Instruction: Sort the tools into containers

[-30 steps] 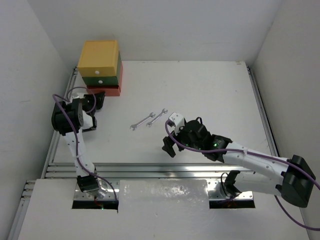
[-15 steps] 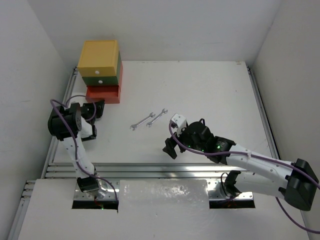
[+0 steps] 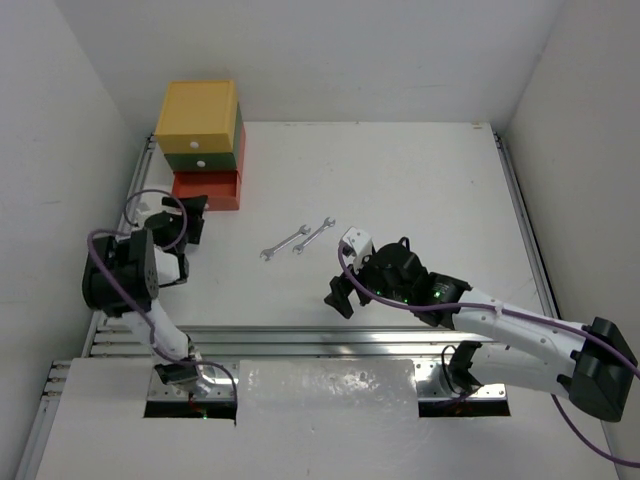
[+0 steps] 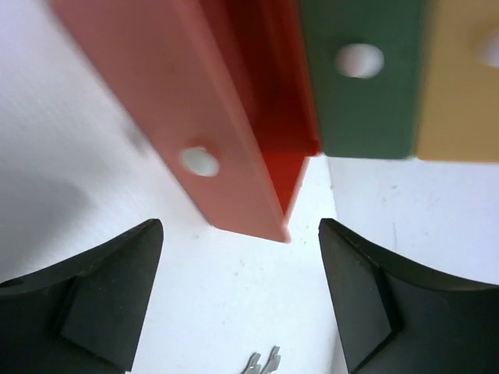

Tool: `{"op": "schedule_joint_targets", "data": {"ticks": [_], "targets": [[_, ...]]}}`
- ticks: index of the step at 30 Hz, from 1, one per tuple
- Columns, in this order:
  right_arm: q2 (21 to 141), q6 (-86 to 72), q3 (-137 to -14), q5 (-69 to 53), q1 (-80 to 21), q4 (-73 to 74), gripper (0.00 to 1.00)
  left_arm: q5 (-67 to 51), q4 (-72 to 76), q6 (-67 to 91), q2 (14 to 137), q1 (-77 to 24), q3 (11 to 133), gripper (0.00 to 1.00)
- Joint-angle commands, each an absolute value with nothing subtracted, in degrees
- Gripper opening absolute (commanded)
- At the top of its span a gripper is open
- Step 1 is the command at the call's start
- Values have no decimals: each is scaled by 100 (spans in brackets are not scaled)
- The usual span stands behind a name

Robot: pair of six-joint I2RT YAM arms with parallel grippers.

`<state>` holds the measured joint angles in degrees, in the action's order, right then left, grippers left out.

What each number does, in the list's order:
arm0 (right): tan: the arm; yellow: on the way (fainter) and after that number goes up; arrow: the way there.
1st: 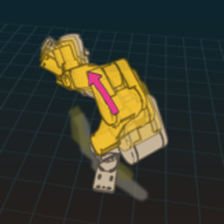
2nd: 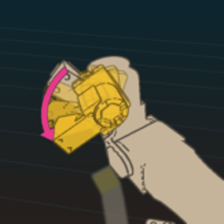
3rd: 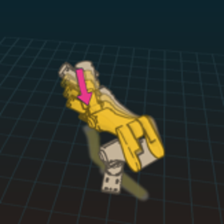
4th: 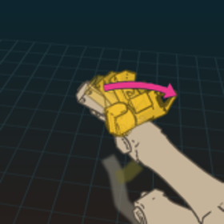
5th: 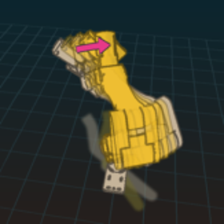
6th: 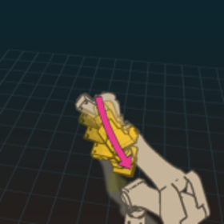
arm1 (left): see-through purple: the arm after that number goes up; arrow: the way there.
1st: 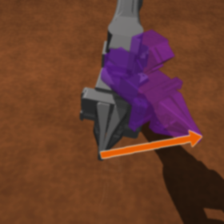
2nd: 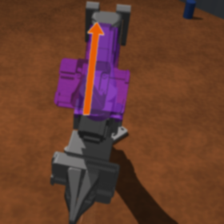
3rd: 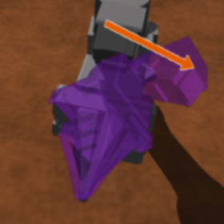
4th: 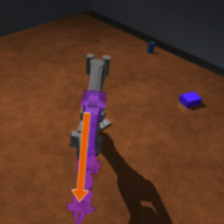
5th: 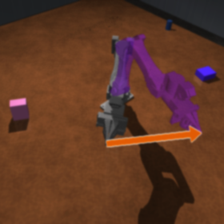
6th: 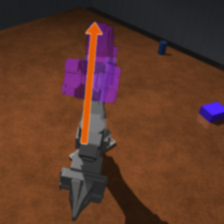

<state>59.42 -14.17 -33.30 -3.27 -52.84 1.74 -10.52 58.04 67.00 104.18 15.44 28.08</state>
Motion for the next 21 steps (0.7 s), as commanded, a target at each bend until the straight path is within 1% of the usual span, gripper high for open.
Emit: {"op": "schedule_joint_targets", "data": {"ticks": [1,2,4,5,6,7,8,9,10,11,12,13,14,15,16,17,18,19,20,21], "targets": [[5941,-1459,-3401,-378,-5256,-44,99,-634,4696,5621,9091,1284,2786,80],[5959,-1459,-3419,-361,-5256,-18,99,-407,4032,5373,8409,926,2795,81],[5950,-1450,-3436,-203,-5256,-18,99,418,3178,4407,7764,451,3092,82],[5941,-1468,-3489,-46,-5256,209,99,787,2355,4108,7300,-161,3268,84],[5941,-1494,-3515,174,-5256,298,99,1209,2051,3783,7164,-402,3644,85],[5959,-1564,-3568,637,-5230,473,99,1300,1352,3301,7120,-718,3874,85],[5985,-1599,-3612,729,-5195,570,99,1309,962,3113,7180,-834,4154,85],[6020,-1634,-3647,729,-5029,667,99,1196,575,2781,7276,-905,4801,85],[6064,-1696,-3691,608,-4940,755,99,1195,136,2621,7425,-992,5156,85],[6108,-1809,-3735,598,-4852,869,99,1204,-825,2445,7757,-1228,5542,85],[6169,-1889,-3744,580,-4765,914,99,1396,-1279,2287,7952,-1361,6355,85],[6196,-2003,-3744,528,-4546,949,99,1598,-1736,2085,8172,-1519,6729,85],[6214,-2039,-3718,336,-4431,975,99,1704,-2462,1987,8644,-1747,7455,85],[6249,-2048,-3709,256,-4273,967,99,1479,-2774,1690,8909,-1810,7836,85],[6266,-2039,-3692,159,-4245,949,99,1329,-3412,1505,9547,-1889,8188,85],[6284,-2022,-3683,123,-4228,941,99,953,-3758,1303,9902,-1951,8957,84],[6319,-1987,-3691,62,-4210,940,99,941,-4153,779,10253,-2038,9409,83],[6337,-1952,-3700,35,-4219,949,99,1106,-4853,599,10883,-2257,9813,83],[6354,-1934,-3700,26,-4219,958,99,1455,-5034,467,11098,-2363,10252,82],[6372,-1925,-3709,35,-4210,984,99,1485,-5132,187,11335,-2530,10379,82]]}}
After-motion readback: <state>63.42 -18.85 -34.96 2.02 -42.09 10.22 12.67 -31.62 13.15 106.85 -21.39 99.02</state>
